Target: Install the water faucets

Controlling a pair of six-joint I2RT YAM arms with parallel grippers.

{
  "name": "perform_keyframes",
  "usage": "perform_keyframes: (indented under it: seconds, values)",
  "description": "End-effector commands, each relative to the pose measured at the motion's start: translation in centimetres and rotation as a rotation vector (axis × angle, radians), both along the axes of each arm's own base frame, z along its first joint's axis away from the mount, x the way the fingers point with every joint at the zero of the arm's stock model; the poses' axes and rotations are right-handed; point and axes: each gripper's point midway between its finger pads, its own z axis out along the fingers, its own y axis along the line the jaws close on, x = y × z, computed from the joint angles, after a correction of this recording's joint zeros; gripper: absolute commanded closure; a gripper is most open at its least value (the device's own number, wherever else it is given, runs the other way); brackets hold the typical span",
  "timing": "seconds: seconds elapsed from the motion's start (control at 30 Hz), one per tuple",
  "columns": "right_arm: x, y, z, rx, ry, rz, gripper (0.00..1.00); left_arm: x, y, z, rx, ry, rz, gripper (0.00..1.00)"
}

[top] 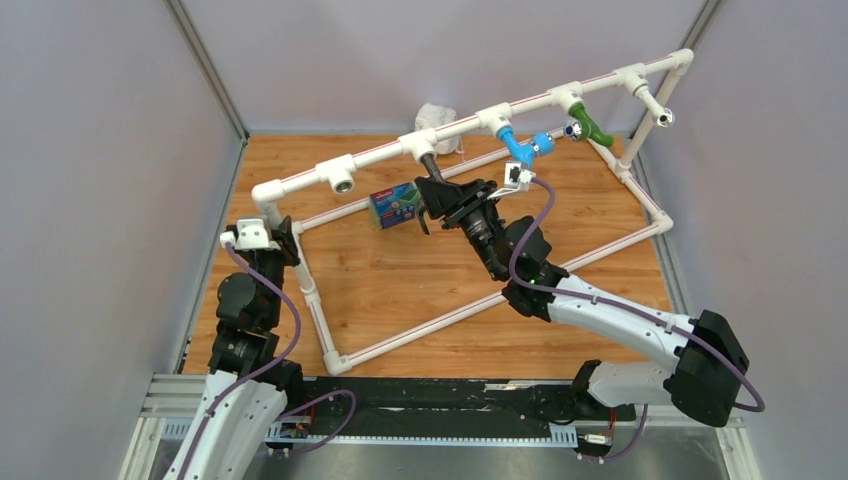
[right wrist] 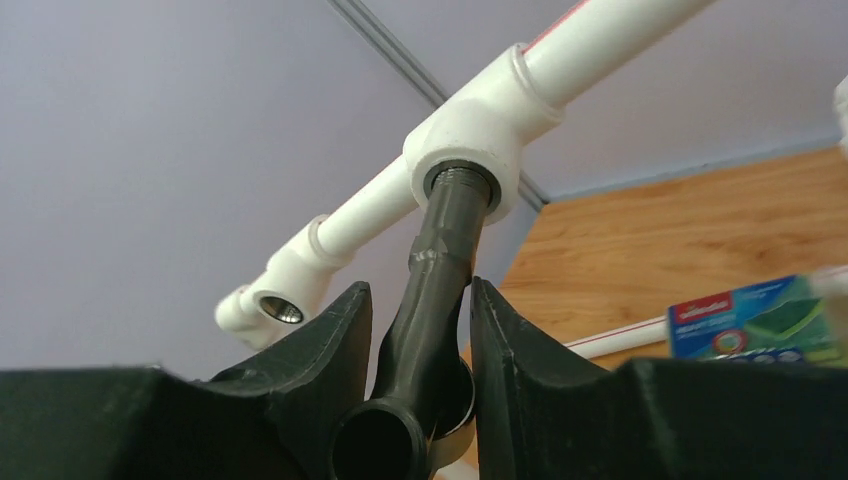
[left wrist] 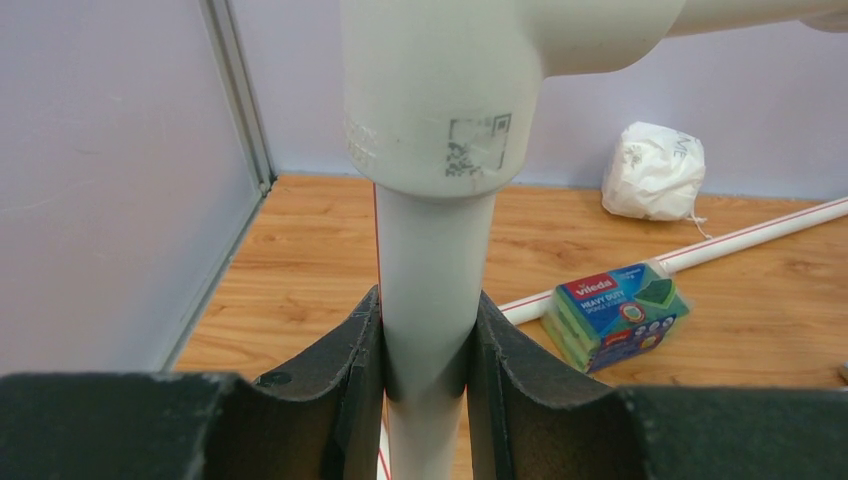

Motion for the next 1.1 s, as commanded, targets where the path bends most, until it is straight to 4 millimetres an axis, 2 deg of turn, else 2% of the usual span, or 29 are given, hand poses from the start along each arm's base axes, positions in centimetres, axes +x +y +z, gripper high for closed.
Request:
perform_keyframes:
  seconds: [0.0,0.23,0.37,0.53,0.67,0.77,0.83,0.9,1.07]
  values:
    - [2.8,-7.8,4.9,0.703,0.188,-0.092,0.85,-0.3,0.9,1.4,-0.035,-0.045,0.041,1.0]
    - [0.3,-8.2,7.2,0.417,-0.051,-0.098,0.35,-0.2,0.9,1.2,-0.033,-0.039,0.047,1.0]
    - [-1.1,-9.2,7.6,0.195,-0.191,-0.148,0.22,-0.3,0.9,1.4,-0.032,-0.041,0.046,1.0]
    - [-3.3,-8.0,8.9,-0.336,-0.503,-0.149,0.14,-0.1,0.9,1.1,-0.029,-0.031,0.045,1.0]
    - [-4.8,-7.0,8.4,-0.83,-0.816,-0.119,0.1,-0.1,0.8,1.1,-0.028,-0.031,0.043,1.0]
    - [-5.7,-6.4,6.6,-1.162,-1.022,-0.092,0.1,-0.1,0.9,1.0,-0.025,-0.029,0.044,1.0]
    - [-5.8,-6.3,4.5,-1.366,-1.119,-0.064,0.09,-0.1,0.9,1.1,-0.024,-0.029,0.044,1.0]
    - [-5.7,-6.3,3.6,-1.529,-1.227,-0.075,0.09,0.0,0.8,1.0,-0.023,-0.026,0.044,1.0]
    - [-5.6,-5.5,2.8,-1.761,-1.375,-0.136,0.09,0.0,0.8,0.9,-0.02,-0.022,0.044,1.0]
